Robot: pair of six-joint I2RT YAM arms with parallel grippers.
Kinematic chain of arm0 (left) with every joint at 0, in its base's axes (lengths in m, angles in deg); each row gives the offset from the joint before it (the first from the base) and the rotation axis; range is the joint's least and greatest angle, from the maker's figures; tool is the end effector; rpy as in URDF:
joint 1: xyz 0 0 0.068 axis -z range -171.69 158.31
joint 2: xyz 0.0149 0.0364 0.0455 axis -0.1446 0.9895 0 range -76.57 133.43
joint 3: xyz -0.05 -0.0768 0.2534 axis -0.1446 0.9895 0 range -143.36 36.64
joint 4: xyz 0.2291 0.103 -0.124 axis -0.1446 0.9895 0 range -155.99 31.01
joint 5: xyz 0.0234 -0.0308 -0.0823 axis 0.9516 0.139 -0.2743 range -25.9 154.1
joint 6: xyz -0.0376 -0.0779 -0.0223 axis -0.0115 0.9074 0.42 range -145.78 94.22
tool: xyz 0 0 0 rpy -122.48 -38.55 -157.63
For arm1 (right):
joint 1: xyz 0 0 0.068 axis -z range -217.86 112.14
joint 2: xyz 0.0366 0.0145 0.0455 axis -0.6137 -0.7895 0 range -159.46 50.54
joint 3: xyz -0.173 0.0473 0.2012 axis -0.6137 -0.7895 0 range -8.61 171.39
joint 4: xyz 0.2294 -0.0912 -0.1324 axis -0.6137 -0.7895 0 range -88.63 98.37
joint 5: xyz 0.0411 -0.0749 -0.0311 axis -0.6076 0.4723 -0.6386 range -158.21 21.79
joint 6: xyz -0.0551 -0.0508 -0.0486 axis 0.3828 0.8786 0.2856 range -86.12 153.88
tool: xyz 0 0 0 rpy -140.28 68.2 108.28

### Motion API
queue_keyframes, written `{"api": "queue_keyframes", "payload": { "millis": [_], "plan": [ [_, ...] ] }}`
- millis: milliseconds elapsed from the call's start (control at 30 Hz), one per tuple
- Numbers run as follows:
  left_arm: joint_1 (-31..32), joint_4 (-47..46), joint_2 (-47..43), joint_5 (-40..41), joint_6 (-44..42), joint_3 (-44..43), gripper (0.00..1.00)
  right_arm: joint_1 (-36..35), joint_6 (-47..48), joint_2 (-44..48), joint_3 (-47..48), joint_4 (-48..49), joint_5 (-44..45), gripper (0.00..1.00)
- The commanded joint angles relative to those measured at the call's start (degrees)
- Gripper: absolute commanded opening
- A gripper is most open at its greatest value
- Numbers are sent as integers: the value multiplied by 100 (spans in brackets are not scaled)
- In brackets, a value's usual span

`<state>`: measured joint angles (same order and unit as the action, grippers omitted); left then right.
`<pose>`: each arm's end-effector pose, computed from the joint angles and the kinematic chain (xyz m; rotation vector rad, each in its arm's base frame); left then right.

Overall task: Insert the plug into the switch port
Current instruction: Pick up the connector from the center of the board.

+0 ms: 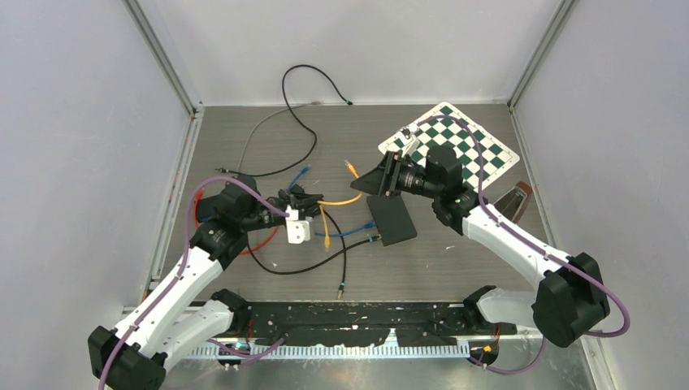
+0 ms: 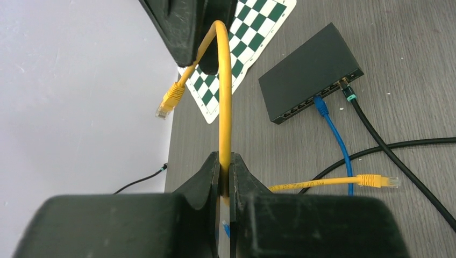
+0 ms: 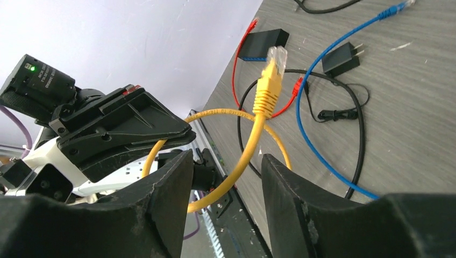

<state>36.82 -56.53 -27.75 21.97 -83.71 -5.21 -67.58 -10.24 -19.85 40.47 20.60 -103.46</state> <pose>0.1909 -0.1644 0.2994 1.5416 0.9158 -0.3147 0.2711 0.2076 0.2966 -0.2687 1.9220 1.4351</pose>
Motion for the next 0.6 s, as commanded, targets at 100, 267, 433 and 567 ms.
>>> {"api": "queue_keyframes", "payload": {
  "millis": [100,267,433,567],
  "plan": [
    [9,-492,52,-172,-110,16,0,-106,-950,-70,-389,1026,81,45],
    [14,-895,45,138,151,233,0,-105,-1530,-96,-667,1965,152,20],
    [14,-1510,104,1023,927,368,38,-109,-1211,64,-794,2148,530,5],
    [22,-1448,157,1178,1905,203,58,-155,-525,336,-816,1811,1360,5]
  ]
}}
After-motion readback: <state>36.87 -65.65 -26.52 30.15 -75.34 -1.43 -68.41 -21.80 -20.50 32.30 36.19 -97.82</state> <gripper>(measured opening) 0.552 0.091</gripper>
